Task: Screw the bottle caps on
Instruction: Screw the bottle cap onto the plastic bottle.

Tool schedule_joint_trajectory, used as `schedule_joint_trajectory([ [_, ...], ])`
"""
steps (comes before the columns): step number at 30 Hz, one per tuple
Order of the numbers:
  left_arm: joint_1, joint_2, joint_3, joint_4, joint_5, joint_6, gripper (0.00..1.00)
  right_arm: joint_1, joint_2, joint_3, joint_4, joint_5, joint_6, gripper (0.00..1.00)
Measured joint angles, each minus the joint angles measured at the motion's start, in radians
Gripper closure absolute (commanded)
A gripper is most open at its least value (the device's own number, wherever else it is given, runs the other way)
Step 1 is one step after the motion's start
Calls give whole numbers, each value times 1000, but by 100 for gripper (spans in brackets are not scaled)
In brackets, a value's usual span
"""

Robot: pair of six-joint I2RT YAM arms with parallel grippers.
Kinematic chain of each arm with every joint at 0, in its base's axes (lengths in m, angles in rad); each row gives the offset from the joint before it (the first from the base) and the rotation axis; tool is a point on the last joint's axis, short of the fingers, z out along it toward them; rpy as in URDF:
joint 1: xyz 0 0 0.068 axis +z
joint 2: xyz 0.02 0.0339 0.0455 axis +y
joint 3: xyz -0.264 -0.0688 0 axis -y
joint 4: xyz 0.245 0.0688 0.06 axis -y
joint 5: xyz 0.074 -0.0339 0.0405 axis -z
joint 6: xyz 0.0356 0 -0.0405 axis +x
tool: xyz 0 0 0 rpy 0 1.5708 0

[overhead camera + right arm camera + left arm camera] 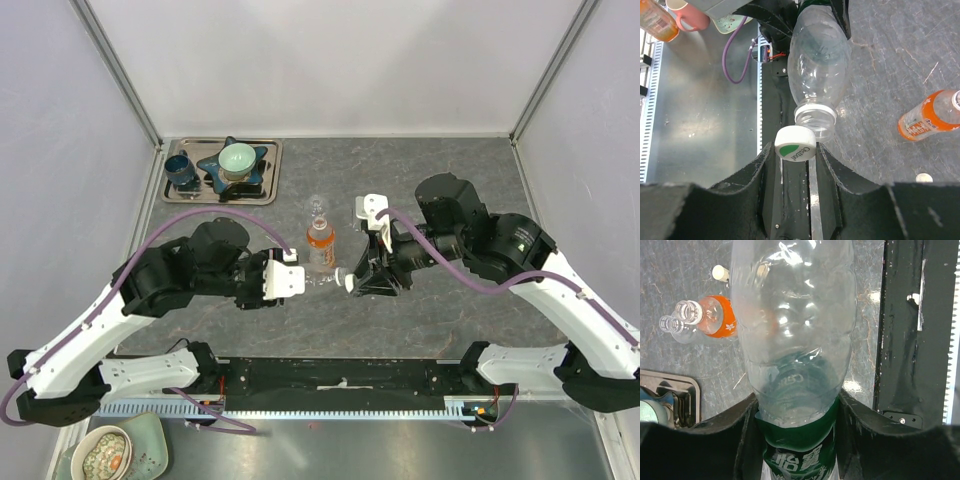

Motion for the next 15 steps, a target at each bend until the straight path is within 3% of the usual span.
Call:
schedule_joint_trajectory([
  [15, -1, 41, -1, -1, 8, 1, 47, 4, 30, 90, -39, 45, -37, 70],
])
